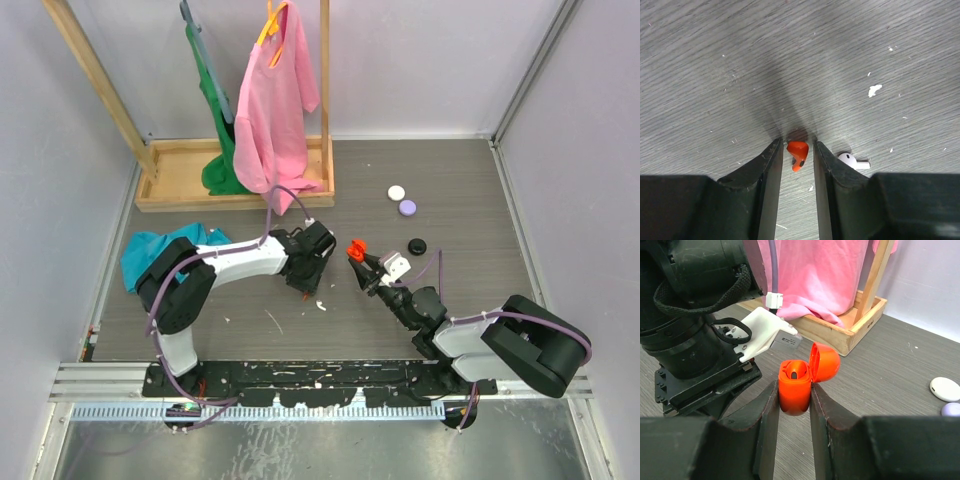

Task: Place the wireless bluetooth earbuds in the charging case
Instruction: Pick up the earbud from the center of the board.

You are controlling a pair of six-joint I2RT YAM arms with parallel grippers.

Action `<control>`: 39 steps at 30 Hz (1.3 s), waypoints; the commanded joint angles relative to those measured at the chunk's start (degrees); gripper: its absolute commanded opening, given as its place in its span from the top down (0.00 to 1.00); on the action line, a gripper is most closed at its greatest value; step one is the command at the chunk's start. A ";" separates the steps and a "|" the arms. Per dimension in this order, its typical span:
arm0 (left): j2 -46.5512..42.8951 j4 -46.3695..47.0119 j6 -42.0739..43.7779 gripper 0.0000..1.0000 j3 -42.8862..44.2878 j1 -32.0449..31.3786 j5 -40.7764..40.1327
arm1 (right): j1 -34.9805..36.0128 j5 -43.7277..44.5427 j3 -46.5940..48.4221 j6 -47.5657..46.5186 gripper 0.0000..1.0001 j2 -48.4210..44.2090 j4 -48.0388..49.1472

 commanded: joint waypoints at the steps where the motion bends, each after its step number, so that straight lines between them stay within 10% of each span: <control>1: 1.21 -0.95 0.83 0.69 2.20 0.21 0.86 | -0.12 -0.62 1.05 -0.55 0.96 -0.64 2.48; 16: 0.27 -4.10 0.46 0.79 1.67 0.04 -0.96 | -0.14 -2.69 1.21 -0.28 0.96 -2.02 1.61; 39: -28.16 5.45 2.68 0.84 -0.81 -0.06 -8.32 | -0.14 -15.96 4.38 2.57 0.96 -3.00 4.19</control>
